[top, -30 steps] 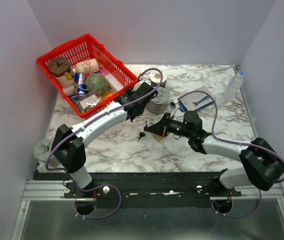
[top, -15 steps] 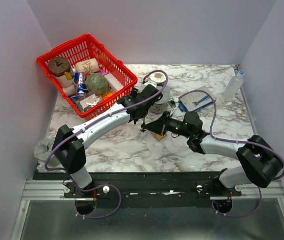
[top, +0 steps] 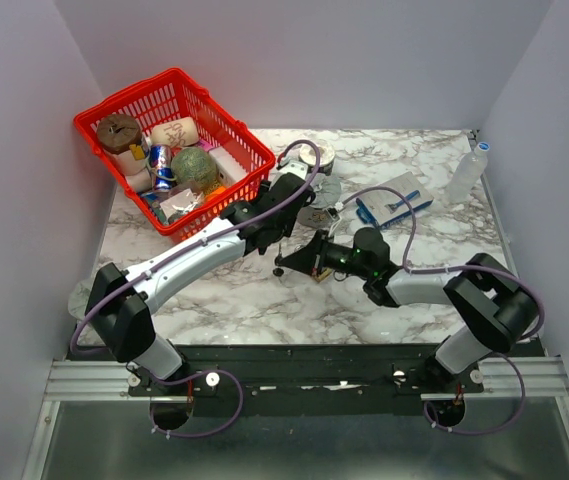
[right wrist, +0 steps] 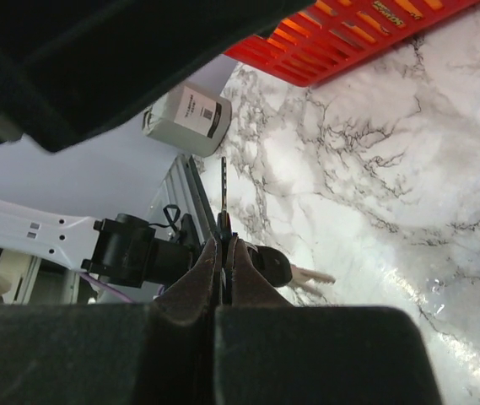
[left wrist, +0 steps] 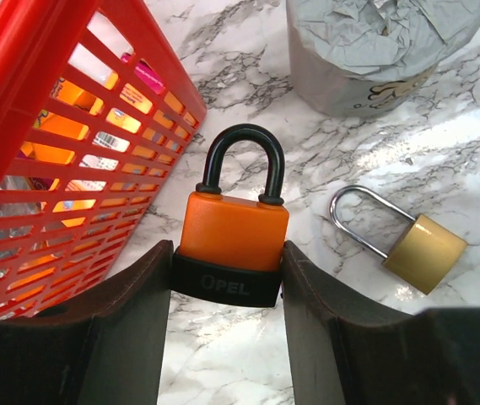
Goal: Unlock with the key
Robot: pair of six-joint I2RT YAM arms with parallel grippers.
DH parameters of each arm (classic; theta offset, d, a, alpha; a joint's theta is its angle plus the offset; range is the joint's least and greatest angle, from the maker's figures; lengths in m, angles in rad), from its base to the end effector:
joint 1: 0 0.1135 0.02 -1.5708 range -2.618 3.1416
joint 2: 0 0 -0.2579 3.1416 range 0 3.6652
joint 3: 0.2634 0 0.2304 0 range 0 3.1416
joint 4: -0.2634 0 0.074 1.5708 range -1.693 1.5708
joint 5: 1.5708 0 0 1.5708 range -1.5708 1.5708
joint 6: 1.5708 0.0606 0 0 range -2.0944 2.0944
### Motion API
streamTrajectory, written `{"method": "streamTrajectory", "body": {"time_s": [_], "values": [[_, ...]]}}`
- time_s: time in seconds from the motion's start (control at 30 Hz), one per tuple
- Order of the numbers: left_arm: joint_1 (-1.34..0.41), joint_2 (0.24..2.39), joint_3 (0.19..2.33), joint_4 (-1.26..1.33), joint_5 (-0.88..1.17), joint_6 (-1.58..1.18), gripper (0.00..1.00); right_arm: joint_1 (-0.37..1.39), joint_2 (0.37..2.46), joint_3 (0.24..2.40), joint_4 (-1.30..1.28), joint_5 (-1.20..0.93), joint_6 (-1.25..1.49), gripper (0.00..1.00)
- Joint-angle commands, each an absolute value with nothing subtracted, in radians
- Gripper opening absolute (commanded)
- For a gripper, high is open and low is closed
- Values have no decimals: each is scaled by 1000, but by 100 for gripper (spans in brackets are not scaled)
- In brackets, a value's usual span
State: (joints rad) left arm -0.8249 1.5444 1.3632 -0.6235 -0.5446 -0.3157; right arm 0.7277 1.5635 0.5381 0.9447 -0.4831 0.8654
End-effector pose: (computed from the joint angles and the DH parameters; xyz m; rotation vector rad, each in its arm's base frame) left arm 0.2470 -0.2211 0.2995 0.3176 2.2125 0.0389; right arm 0.2143 0.2286 0.2020 -0.2941 1.8873 1.5491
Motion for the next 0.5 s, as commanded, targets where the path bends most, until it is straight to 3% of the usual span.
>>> {"method": "streamTrajectory", "body": {"time_s": [0.0, 0.47], "values": [[-825, 1517, 1348, -569, -492, -337, 0, 735, 1611, 598, 1037, -449, 888, 1], [-825, 1513, 1335, -565, -445, -341, 0, 735, 1701, 695, 1048, -417, 905, 1]]}}
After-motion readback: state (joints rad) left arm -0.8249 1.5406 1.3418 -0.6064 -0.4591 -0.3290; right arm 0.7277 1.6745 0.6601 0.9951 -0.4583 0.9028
